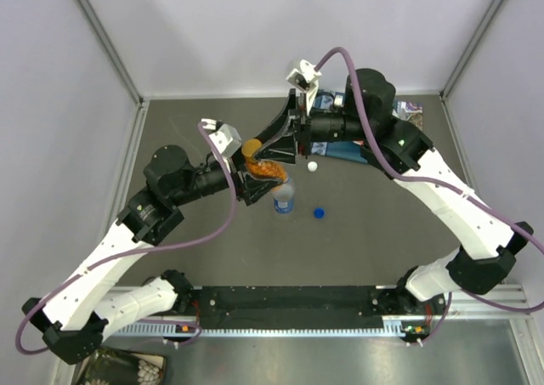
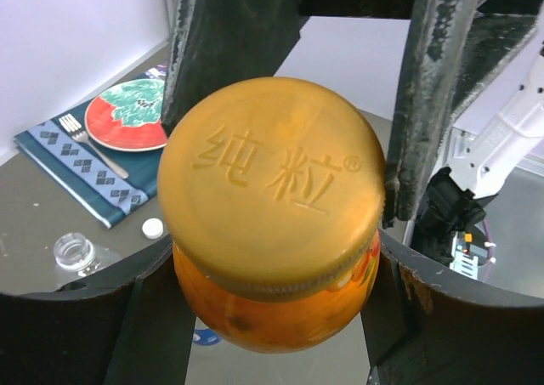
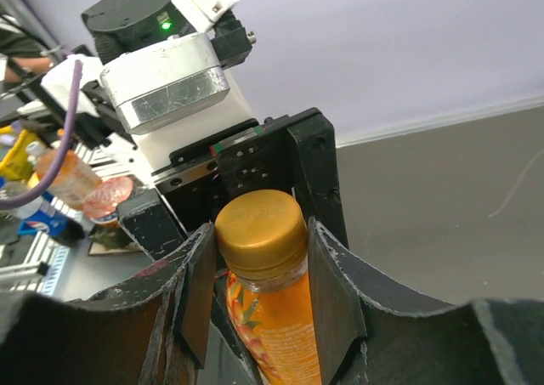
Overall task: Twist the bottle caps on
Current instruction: Screw the bottle cap onto the plastic bottle.
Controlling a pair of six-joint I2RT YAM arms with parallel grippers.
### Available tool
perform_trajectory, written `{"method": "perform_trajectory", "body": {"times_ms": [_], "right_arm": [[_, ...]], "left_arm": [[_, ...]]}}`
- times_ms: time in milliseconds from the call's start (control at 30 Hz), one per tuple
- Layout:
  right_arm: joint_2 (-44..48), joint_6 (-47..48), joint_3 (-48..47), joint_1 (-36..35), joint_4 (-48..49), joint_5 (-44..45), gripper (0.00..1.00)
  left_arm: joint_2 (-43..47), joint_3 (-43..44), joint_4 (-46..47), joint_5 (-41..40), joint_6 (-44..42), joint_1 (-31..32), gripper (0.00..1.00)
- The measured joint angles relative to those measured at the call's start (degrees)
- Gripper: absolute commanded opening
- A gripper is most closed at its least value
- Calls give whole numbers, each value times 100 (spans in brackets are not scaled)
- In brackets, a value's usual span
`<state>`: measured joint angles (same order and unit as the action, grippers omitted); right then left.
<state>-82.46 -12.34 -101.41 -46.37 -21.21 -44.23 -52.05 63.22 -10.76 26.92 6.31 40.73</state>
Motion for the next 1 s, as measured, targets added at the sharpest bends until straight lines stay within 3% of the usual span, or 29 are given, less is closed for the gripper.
{"method": "perform_trajectory", "body": {"times_ms": [33,133,267,433,633,867,1000], "right_arm": [[7,61,-22,-46,-72,144,30],[68,208,-37,-168,-254,546,45],[181,295,-20,-229,-527,881,80],[195,376,-50,-214,-898,1051,85],[249,387,-378,50,-1165,590,86],[341,494,-713,258,-1029,-804,82],[328,85,-533,258,-256,-1766,82]], "left_arm": [[20,-2,-44,-90,-28,-4,0],[68,-4,-173,-254,-111,-9,0],[68,-7,-166,-247,-302,7,0],[170,-9,7,-35,-457,24,0],[245,-11,79,553,-476,9,0],[264,-107,151,2269,-76,7,0],[74,-120,223,3058,284,7,0]]}}
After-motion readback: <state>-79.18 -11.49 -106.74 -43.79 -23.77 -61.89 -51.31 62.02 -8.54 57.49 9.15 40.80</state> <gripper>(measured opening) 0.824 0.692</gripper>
